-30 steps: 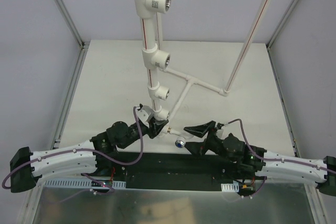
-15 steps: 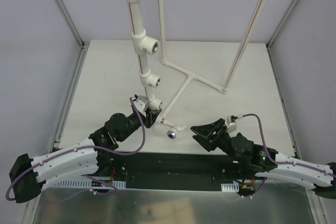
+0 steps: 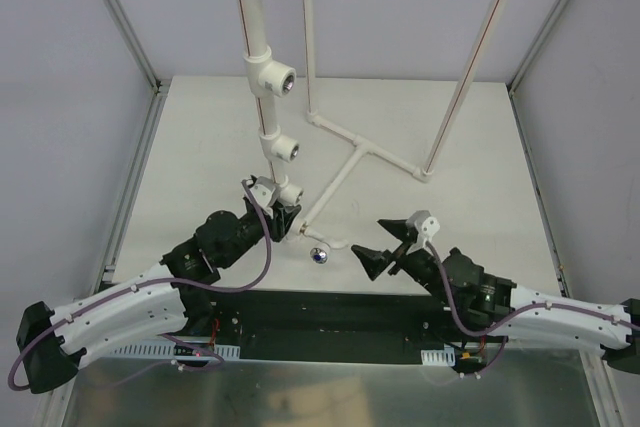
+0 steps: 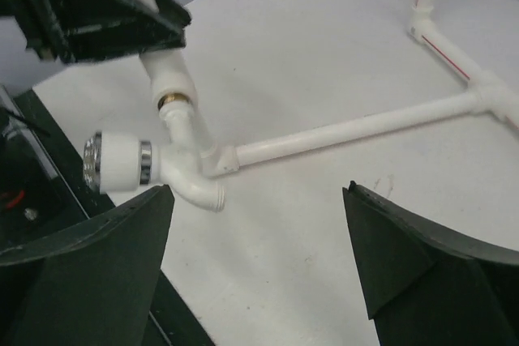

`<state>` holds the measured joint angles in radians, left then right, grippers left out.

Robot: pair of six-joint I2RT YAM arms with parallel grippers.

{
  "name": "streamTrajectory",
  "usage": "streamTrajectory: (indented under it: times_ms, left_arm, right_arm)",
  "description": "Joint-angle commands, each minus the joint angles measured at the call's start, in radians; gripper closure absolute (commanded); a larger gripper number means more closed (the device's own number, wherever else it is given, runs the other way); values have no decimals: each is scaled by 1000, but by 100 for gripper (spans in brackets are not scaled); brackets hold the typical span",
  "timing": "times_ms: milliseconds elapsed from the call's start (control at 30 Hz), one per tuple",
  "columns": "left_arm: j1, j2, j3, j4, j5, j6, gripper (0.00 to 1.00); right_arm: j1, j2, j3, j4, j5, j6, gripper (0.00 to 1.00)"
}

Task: Install the water faucets
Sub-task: Screw the water faucet onto the adaptor.

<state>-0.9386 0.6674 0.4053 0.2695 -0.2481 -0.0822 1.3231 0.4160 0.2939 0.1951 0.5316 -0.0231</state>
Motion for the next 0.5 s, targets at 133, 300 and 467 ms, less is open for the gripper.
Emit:
streamTrajectory:
  times_ms: [133, 300, 467]
  left_arm:
    - [20, -22, 93, -167, -28, -142, 100]
    - [21, -48, 84, -177, -16, -154, 100]
    - [21, -58, 75, -176, 0, -169, 100]
  right_arm:
    - [72, 122, -111, 351, -280, -791, 1]
    - [154, 260, -131, 542, -234, -928, 1]
    - [183, 412, -130, 743, -171, -1060, 1]
